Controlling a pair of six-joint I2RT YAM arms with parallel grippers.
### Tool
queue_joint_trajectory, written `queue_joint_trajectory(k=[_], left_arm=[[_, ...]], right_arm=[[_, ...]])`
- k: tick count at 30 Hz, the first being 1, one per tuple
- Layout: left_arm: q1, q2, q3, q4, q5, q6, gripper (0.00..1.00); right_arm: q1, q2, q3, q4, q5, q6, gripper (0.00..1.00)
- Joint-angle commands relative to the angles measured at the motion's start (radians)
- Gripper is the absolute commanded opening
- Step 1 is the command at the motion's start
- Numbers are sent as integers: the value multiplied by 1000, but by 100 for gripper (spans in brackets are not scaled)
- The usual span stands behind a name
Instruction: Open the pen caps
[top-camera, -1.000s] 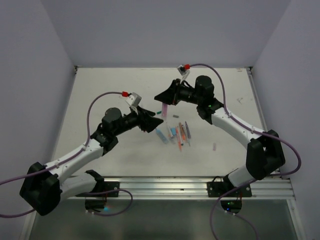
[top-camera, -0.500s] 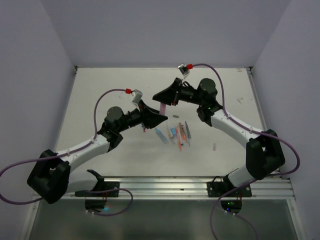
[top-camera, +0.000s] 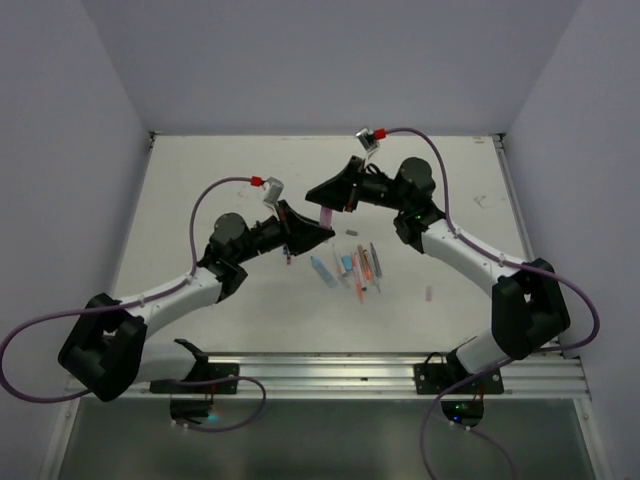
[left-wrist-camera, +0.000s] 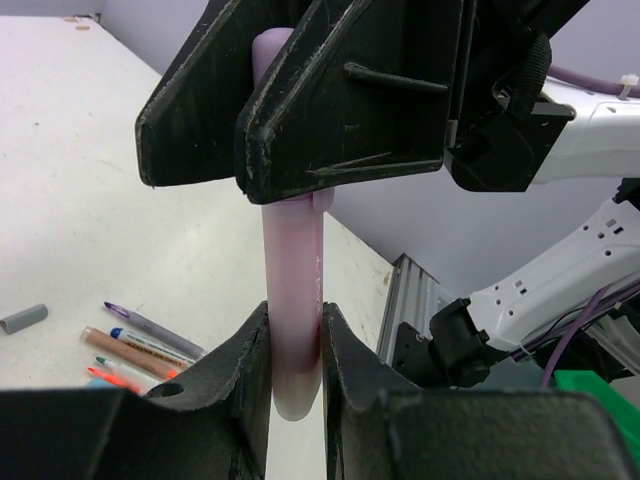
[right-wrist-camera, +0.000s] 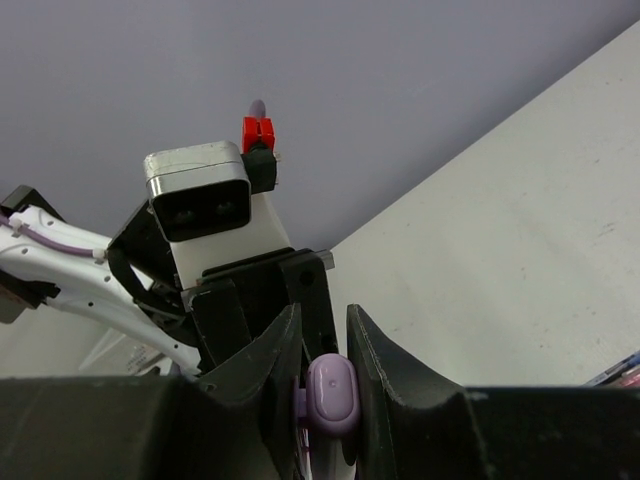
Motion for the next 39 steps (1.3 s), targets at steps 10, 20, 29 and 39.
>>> queue_joint_trajectory(k=[10,20,29,39], left_arm=[[-14,16,-115,140,80,-80,0],[-103,118,-147,206,71,-133,0],[-94,60,-112,57,-27,-58,0],[-60,-34,9,-513,-455,141,2]], right_arm=[[-74,-17,102,21,0,-27,0],[-143,-39,258,0,95,-72,0],[-169,-49,338,-213,136,-211,0],[-167,-129,113,-654,366,-440,0]])
